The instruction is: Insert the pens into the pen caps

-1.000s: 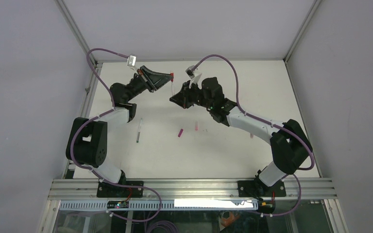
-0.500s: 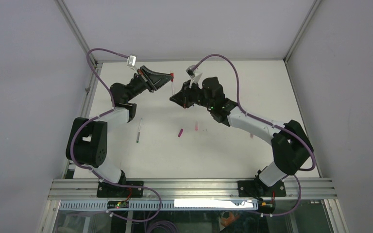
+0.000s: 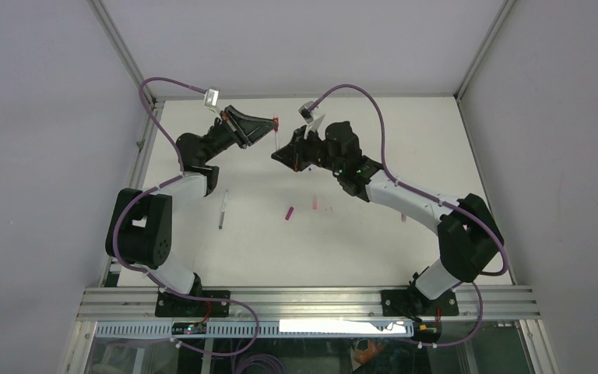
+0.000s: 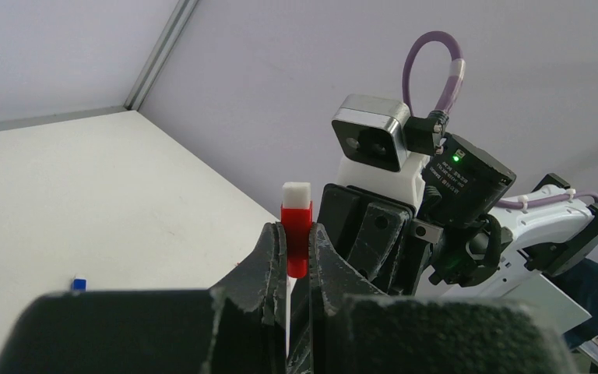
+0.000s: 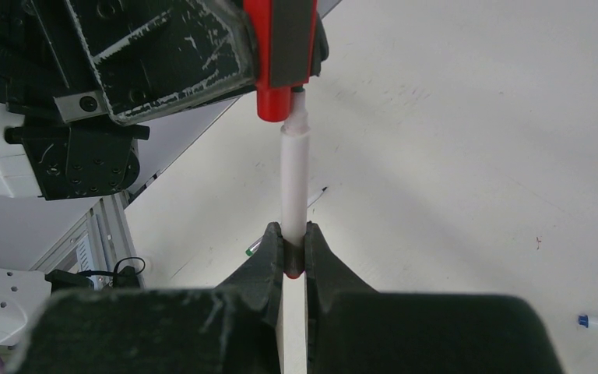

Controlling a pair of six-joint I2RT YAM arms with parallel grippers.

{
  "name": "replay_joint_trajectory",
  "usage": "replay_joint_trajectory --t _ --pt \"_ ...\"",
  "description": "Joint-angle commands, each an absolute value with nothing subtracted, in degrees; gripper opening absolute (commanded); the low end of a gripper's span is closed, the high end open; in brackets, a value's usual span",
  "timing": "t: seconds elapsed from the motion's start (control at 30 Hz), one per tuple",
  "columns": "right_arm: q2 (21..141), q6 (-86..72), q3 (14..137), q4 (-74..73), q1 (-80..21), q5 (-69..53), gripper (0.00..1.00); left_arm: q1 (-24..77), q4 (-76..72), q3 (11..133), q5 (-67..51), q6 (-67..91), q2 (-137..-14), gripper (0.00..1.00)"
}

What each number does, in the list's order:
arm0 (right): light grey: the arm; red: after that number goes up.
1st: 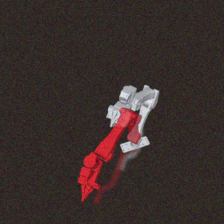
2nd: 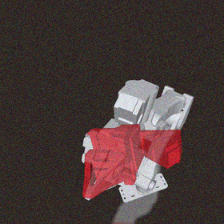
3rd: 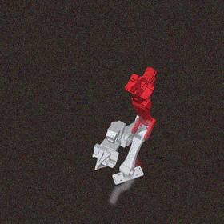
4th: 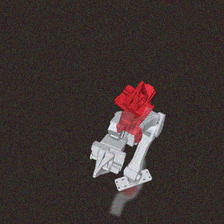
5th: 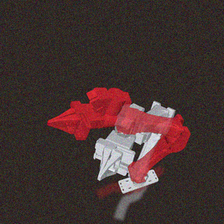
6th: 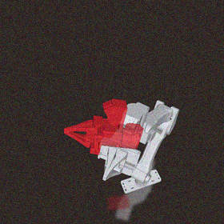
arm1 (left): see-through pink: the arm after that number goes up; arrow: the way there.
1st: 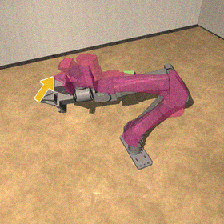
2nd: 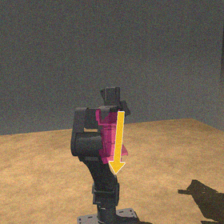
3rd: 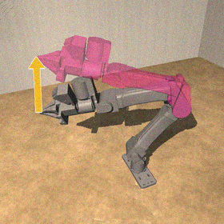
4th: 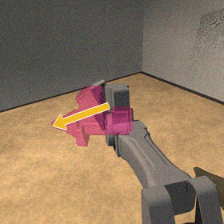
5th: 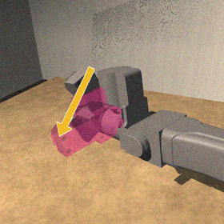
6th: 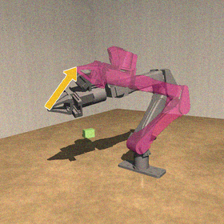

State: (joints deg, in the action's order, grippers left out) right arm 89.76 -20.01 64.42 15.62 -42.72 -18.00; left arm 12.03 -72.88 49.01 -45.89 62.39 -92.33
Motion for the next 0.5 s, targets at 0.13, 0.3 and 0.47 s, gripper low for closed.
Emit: replay_joint_trajectory --t 0.13,0.3,0.47 --pt "87.68 -19.18 67.88 17.67 -42.55 -17.86 0.00 12.48 -81.78 49.35 -47.50 61.87 -91.67 0.00" --pt "87.62 -18.98 68.75 17.50 -42.55 -17.93 0.00 12.44 -81.75 48.44 -47.29 61.54 -91.56 0.00" --pt "87.86 -19.12 68.44 17.26 -42.60 -18.08 0.00 12.20 -81.74 48.55 -46.12 61.46 -91.50 0.00"
